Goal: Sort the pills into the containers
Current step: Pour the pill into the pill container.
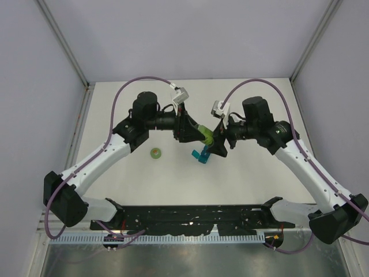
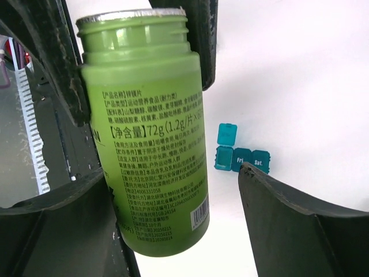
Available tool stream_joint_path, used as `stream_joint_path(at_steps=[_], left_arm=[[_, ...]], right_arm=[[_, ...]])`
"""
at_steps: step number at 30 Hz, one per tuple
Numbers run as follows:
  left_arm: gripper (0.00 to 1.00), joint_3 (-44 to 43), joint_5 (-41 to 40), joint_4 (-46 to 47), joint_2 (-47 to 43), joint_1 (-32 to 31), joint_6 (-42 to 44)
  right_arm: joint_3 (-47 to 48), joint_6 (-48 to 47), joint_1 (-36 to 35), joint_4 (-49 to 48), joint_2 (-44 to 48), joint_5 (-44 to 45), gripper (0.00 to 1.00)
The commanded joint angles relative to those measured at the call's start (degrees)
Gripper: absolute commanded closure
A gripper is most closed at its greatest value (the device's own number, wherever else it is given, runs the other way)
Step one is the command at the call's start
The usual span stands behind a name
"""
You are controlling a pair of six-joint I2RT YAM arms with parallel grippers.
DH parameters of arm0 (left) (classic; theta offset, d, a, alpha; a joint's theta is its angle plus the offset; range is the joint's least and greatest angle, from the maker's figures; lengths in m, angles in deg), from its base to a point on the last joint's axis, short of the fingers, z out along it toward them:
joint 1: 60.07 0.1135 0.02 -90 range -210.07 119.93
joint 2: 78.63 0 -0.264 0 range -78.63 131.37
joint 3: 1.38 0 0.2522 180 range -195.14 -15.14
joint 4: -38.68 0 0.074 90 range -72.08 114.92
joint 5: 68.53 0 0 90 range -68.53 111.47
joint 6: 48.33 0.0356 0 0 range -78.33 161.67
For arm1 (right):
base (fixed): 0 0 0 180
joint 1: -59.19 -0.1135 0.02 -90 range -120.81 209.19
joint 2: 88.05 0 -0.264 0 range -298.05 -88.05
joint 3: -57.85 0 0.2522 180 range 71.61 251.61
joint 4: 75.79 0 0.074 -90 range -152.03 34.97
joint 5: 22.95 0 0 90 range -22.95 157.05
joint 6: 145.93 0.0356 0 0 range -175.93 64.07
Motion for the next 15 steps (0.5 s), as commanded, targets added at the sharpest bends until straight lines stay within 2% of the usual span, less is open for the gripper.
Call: stream_joint_path(at_steps=[1,7,15], left_arm=[[1.0,1.9,4.8,8.9,-3.6,1.6,-5.0],[1.0,4.4,6.4,13.8,-4.3,3.0,-8.5],[1.0,6.2,6.9,15.6,-4.8,3.3,-9.5]], right_arm=[[2.9,1.7,0.1,-3.9,1.6,1.1,0.16],[3.5,2.8,0.3,-5.5,3.0,-0.4,0.15],[4.1,3.2,0.5,-6.0,3.5,-1.3,0.15]])
